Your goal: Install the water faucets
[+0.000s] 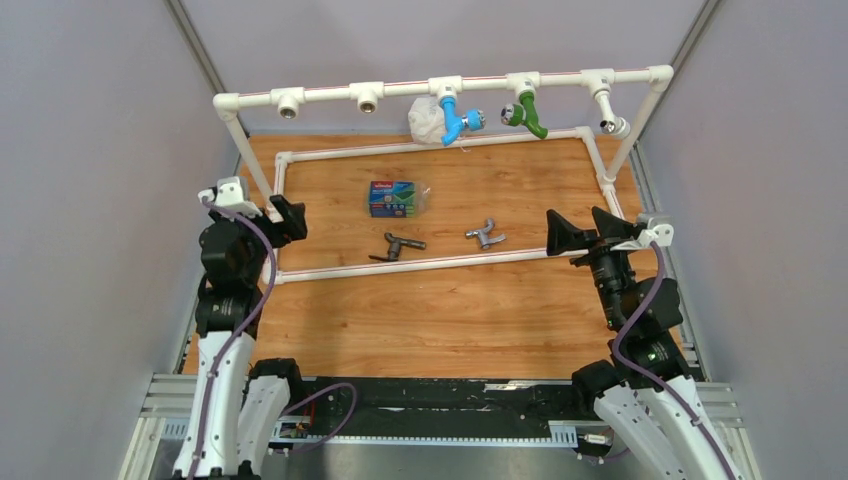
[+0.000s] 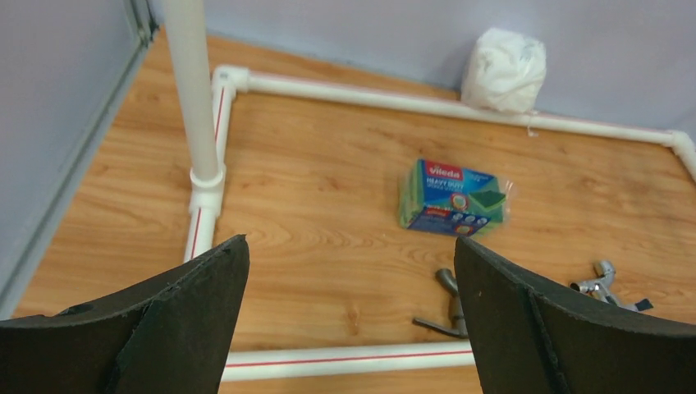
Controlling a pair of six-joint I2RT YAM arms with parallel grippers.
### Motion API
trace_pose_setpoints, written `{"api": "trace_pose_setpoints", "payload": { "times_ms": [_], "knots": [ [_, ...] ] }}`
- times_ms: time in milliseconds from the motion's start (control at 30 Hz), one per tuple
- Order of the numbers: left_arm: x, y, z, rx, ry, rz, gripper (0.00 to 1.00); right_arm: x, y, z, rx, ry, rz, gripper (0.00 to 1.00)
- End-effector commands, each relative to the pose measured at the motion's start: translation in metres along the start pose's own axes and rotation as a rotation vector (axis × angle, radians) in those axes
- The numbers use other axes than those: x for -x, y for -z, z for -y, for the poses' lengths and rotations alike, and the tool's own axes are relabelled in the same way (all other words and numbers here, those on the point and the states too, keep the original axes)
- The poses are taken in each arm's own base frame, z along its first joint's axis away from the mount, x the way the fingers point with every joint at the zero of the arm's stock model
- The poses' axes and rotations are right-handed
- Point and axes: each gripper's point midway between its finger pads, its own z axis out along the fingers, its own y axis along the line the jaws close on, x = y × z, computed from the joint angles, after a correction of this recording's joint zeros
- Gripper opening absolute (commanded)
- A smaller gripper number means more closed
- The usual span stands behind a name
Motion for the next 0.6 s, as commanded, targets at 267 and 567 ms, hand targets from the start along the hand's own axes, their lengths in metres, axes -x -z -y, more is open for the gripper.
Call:
{"api": "trace_pose_setpoints", "payload": {
  "times_ms": [267,567],
  "knots": [
    [-0.112,-0.073,-0.038,0.209,0.145,-0.509,1.0,0.0,0.008,-0.026,0.141,-0.054,-0.004,1.0],
    [-0.21,-0.084,-0.009,0.057,0.277,-0.876,0.96,-0.014,0.008,-0.026,0.153,-0.037,-0.045,1.0]
  ]
}}
